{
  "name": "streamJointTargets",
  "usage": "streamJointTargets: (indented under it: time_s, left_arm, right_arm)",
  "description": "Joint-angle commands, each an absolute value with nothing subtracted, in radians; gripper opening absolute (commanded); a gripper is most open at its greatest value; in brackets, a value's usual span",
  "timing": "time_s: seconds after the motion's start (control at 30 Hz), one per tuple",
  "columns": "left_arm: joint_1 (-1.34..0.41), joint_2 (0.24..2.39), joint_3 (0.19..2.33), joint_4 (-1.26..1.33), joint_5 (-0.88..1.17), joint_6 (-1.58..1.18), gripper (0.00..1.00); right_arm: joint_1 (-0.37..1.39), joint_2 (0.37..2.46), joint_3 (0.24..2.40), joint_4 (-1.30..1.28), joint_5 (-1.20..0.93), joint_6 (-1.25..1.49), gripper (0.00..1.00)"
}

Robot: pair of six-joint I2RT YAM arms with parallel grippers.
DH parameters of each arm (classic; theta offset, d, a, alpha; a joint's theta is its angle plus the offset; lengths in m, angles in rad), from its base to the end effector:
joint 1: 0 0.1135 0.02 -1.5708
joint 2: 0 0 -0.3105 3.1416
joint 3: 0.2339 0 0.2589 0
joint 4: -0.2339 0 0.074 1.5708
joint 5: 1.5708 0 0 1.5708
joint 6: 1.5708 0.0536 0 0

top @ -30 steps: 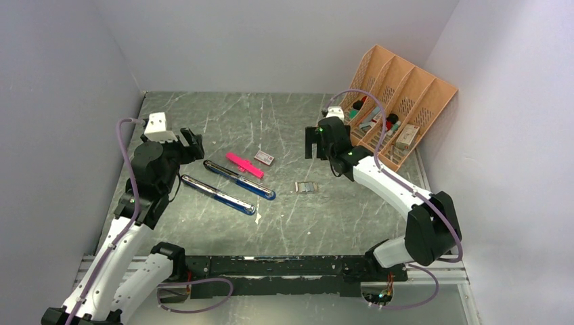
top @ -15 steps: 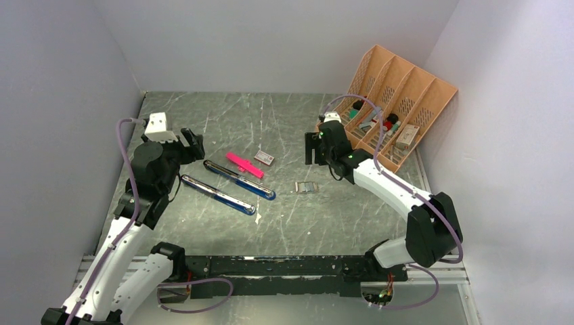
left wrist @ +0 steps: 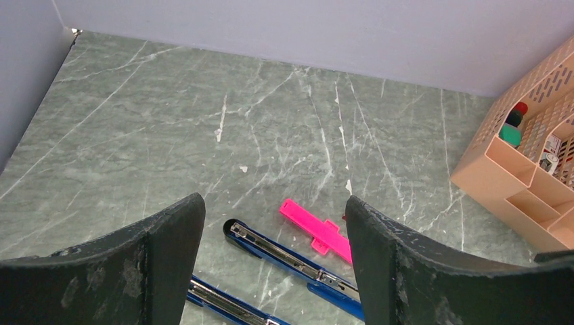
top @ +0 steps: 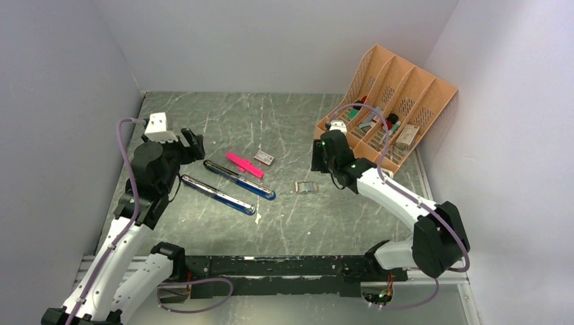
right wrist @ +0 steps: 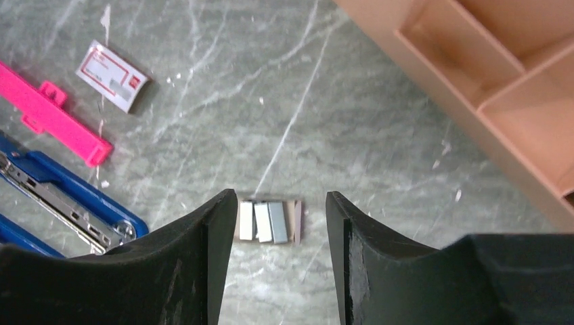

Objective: Load the staples into the stapler

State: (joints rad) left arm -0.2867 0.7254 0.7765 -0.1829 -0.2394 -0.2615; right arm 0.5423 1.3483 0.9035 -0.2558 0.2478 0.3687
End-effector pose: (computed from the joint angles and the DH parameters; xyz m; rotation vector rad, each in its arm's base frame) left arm 0.1581 -0.0334 0.3757 -0.1571 1.6958 -0.2056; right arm 0.2645 0.1441 0.2809 -0.0653 2.2533 0.2085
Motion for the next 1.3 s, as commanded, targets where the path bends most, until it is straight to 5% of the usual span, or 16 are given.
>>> streamJointTargets:
  time_s: [0.0,0.43,1.27]
  left_arm:
    - [-0.275,0.718,0.780,-0.161,-0.222,-0.255,0.80]
    - [-0.272,0.725,0.778,-0.159,-0.210,-0.256,0.80]
    - [-0.270,0.728,0.779,-0.159,-0.209,-0.256,0.80]
  right_arm:
    - [0.604,1.306,0.836,-0.264,0.348,0.494,0.55]
    - [0.764,1.479,0.864,-0.262,0.360,0.564,0.38]
    - [0.764,1.612,0.917,-0.299,0.352,0.536,0.31]
